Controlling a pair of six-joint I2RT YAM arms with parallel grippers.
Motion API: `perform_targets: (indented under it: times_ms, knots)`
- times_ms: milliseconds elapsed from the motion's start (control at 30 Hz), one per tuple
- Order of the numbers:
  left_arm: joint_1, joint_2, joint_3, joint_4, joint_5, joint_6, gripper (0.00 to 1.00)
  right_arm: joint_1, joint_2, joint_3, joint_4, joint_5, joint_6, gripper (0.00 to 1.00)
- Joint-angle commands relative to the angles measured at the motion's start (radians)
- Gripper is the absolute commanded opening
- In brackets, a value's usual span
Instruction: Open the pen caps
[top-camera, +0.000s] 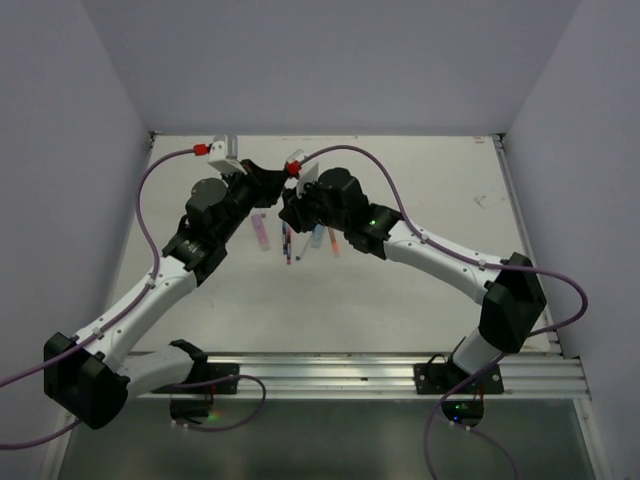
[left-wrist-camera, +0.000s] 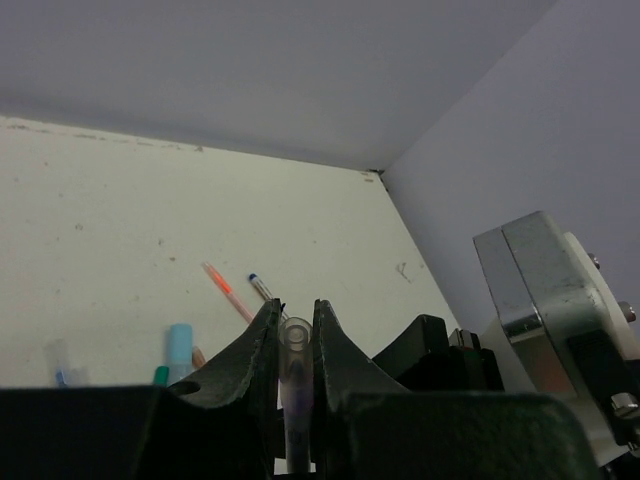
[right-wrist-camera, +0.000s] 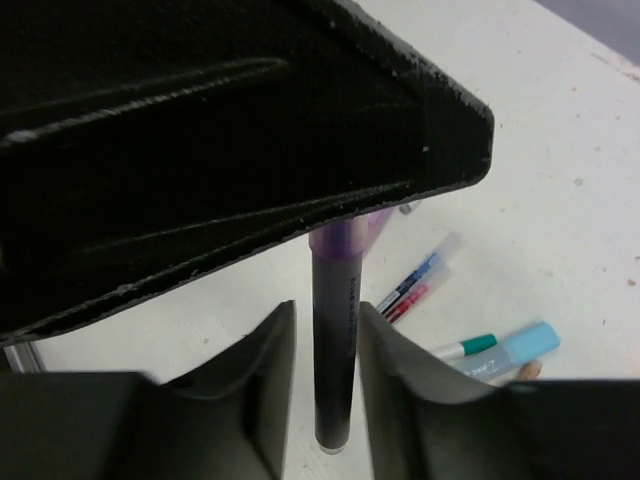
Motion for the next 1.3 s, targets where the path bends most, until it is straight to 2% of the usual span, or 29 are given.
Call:
perform_targets:
  times_ms: [0, 67, 100, 167, 600, 867, 1100, 1267]
  knots:
    - [-0.006, 0.000, 0.004, 0.057, 0.011, -0.015, 0.00, 0.004, 0.002, 0.029, 0.035, 0.002, -0.009, 0.30]
    - [-0.006, 0.001, 0.006, 0.055, 0.008, -0.016, 0.00, 0.002, -0.004, 0.015, 0.040, 0.002, -0.009, 0.18]
    - [-0.006, 0.003, 0.009, 0.054, 0.004, -0.016, 0.00, 0.002, -0.008, 0.009, 0.040, 0.005, -0.009, 0.09]
    - [-0.006, 0.001, 0.012, 0.049, -0.005, -0.016, 0.00, 0.002, -0.018, -0.003, 0.043, 0.008, -0.010, 0.01]
    - [0.000, 0.028, 0.227, 0.031, -0.172, 0.005, 0.00, 0.004, -0.081, -0.273, 0.098, 0.008, 0.022, 0.00]
    - [0.023, 0.021, 0.236, 0.184, -0.284, 0.002, 0.00, 0.006, -0.088, -0.429, 0.149, -0.023, 0.091, 0.00]
    - [0.031, 0.041, 0.319, 0.288, -0.366, 0.116, 0.00, 0.004, -0.055, -0.488, 0.143, -0.035, 0.117, 0.00]
    - [0.040, 0.061, 0.380, 0.242, -0.340, 0.140, 0.00, 0.004, -0.081, -0.488, 0.120, -0.043, 0.132, 0.00]
